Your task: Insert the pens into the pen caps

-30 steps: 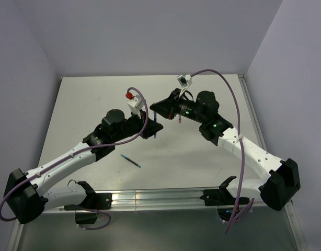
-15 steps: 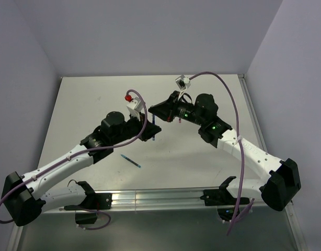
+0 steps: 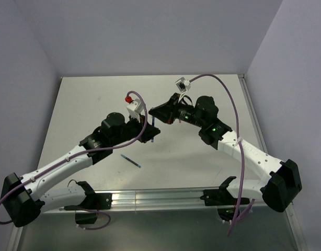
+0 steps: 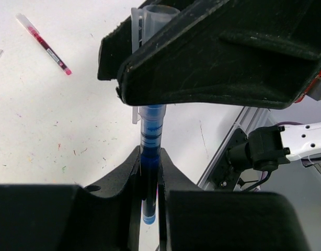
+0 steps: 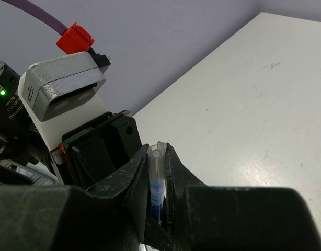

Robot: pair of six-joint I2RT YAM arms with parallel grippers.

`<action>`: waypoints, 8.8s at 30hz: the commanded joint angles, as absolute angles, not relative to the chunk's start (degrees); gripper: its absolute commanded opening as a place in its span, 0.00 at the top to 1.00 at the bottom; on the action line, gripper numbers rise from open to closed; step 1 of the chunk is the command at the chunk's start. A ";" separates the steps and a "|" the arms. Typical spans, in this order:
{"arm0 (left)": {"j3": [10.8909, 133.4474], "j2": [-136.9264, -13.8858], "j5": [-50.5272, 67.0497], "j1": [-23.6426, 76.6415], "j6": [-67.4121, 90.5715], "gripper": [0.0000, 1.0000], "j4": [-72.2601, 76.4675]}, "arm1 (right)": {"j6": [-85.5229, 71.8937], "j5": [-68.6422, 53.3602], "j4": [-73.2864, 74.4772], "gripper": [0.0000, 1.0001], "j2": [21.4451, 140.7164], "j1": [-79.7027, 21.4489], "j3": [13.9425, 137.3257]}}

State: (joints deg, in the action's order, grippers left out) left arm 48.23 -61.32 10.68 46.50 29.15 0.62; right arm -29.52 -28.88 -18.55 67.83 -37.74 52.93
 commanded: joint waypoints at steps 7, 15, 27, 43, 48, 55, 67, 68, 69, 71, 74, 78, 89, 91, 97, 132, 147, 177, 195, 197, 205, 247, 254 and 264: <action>52.73 -59.94 0.26 44.30 29.53 1.00 8.79 | -29.36 -37.35 -12.74 1.00 65.39 -41.04 50.36; 53.52 -60.03 0.35 44.30 29.09 1.00 8.53 | -29.27 -37.35 -12.66 1.00 65.74 -42.10 49.75; 54.40 -59.41 -1.93 44.30 28.21 1.00 8.53 | -28.48 -37.09 -11.87 1.00 65.65 -43.33 48.96; 55.72 -59.41 -2.99 44.30 27.42 1.00 8.53 | -28.21 -36.83 -11.16 1.00 65.83 -44.82 48.25; 56.60 -61.69 1.91 44.21 27.16 1.00 6.07 | -27.34 -27.09 -5.99 1.00 65.39 -44.74 52.46; 55.90 -61.00 10.36 44.30 27.86 0.73 1.59 | -29.44 -15.12 2.11 1.00 71.26 -38.34 66.26; 54.31 -48.79 3.96 44.30 26.89 0.51 -11.06 | -18.56 -10.02 18.44 1.00 93.04 -21.02 86.56; 54.32 -48.17 3.61 44.38 26.98 0.51 -11.68 | -16.89 -7.93 19.68 1.00 95.08 -20.14 88.66; 54.32 -47.64 3.17 44.30 26.98 0.51 -12.47 | -16.18 -6.95 21.60 1.00 97.27 -18.47 89.99; 53.88 -45.88 1.50 44.30 26.81 0.51 -13.97 | -15.04 -5.81 23.02 1.00 103.34 -17.49 92.01; 53.18 -44.12 0.27 44.30 26.37 0.52 -15.20 | -13.81 -2.73 25.13 1.00 110.02 -16.35 97.54; 52.82 -42.89 0.26 44.38 25.67 0.52 -15.82 | -12.48 -0.09 30.49 1.00 117.50 -15.56 104.23; 50.63 -42.01 -1.76 44.12 24.35 0.52 -15.47 | -10.54 5.09 35.07 1.00 127.52 -15.38 110.48; 50.63 -42.10 -1.76 43.69 24.17 0.52 -15.73 | -10.90 5.19 35.07 1.00 128.66 -15.38 110.74; 50.10 -42.10 -0.44 41.49 24.43 0.52 -15.38 | -12.39 5.80 35.07 1.00 130.25 -15.38 110.65; 49.66 -47.11 -7.54 34.72 33.91 0.55 -17.31 | -12.74 6.07 32.87 0.62 116.91 -16.61 102.84; 50.27 -39.73 -26.71 31.73 45.97 0.60 -25.66 | -13.27 -5.89 22.85 0.64 105.55 -45.51 84.81; 52.74 -34.28 -26.46 31.64 42.28 0.59 -29.62 | -11.16 -1.05 27.86 0.62 123.13 -64.34 96.76; 52.29 -34.28 -25.75 31.55 41.48 0.59 -29.00 | -9.67 3.51 30.50 0.62 126.74 -65.92 98.00; 52.03 -34.37 -25.58 31.64 41.57 0.59 -28.92 | -9.75 4.04 30.76 0.62 127.00 -65.92 98.09; 51.85 -34.28 -25.05 31.64 41.40 0.57 -28.65 | -11.16 5.88 31.20 1.00 126.92 -66.36 96.24; 41.83 -42.54 20.66 31.55 41.92 0.49 5.71 | -44.82 -16.18 -17.67 1.00 72.42 -44.21 62.40; 41.57 -43.68 21.00 31.46 42.36 0.49 6.85 | -45.09 -16.70 -18.46 1.00 71.89 -44.56 61.79; 41.84 -44.65 22.06 31.47 43.24 0.50 8.61 | -45.00 -17.14 -19.51 1.00 73.91 -46.76 63.10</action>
State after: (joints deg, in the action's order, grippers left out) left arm 41.45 -44.80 20.71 31.77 42.76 5.21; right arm -45.12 -16.34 -15.97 73.76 -46.06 62.24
